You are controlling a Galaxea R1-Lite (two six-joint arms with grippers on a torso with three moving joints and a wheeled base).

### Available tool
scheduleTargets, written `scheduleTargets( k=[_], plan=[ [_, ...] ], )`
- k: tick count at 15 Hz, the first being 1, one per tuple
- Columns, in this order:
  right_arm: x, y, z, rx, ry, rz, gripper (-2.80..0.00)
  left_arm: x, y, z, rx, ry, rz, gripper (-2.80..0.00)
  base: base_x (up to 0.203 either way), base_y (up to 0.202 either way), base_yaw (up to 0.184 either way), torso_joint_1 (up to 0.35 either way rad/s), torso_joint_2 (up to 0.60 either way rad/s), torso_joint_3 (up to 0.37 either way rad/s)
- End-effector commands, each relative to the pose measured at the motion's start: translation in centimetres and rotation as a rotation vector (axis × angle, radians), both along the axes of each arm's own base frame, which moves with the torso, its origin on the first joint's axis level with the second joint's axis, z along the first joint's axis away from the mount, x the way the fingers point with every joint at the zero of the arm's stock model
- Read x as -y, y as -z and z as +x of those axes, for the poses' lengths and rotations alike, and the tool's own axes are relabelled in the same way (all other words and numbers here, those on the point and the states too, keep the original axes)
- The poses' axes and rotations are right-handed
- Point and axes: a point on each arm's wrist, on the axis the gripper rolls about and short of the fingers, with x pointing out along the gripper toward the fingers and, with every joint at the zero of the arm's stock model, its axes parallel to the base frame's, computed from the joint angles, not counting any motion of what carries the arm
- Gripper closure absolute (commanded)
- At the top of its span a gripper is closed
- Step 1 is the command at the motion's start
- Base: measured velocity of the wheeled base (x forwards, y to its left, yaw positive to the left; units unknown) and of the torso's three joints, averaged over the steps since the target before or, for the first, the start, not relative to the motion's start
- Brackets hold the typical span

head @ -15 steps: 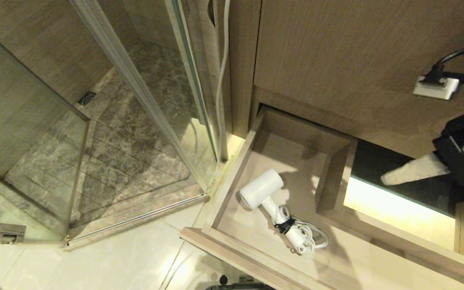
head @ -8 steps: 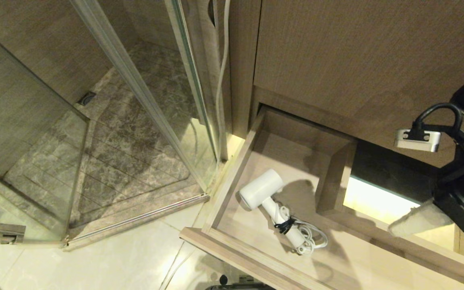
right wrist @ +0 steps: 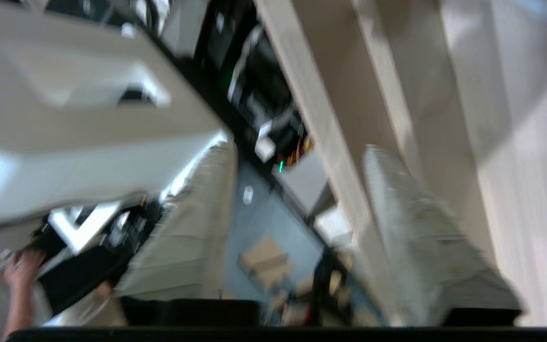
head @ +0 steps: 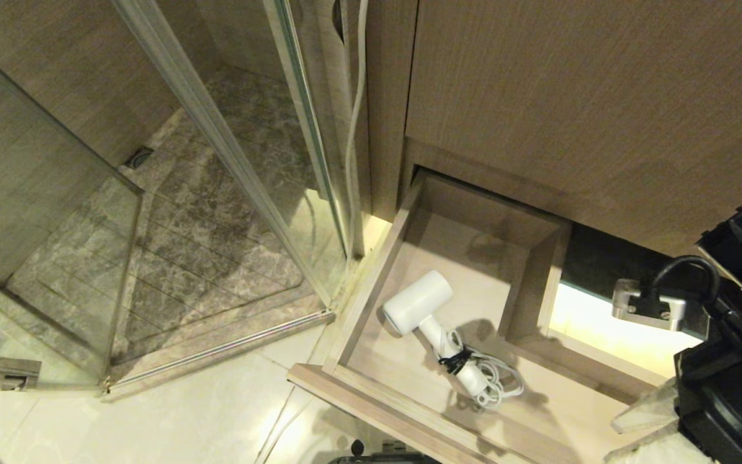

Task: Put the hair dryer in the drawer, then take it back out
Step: Take the hairdryer out

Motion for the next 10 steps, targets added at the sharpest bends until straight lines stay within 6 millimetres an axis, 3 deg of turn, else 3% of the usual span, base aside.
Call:
scheduleTargets(
  k=[1, 5, 8, 10],
  plan=[
    [-0.9, 1.5, 0.3, 0.068, -0.012, 0.05, -2.8, 0.0, 0.0, 0.0, -0.001, -0.001, 0.0, 0.0, 0.0, 0.0, 0.0, 0.0, 0.0, 0.0],
    [-3.1, 3.6, 2.4, 0.165, 0.095, 0.013, -2.8, 0.0, 0.0, 0.0, -0.001, -0.001, 0.0, 0.0, 0.0, 0.0, 0.0, 0.0, 0.0, 0.0],
    [-6.2, 4.5, 4.2, 0.36, 0.287, -0.047, -2.8, 0.0, 0.0, 0.0, 0.0, -0.001, 0.0, 0.0, 0.0, 0.0, 0.0, 0.0, 0.0, 0.0],
    [-7.6, 5.6, 5.0, 0.381, 0.257, -0.005, -2.8, 0.0, 0.0, 0.0, -0.001, -0.001, 0.0, 0.0, 0.0, 0.0, 0.0, 0.0, 0.0, 0.0]
  ],
)
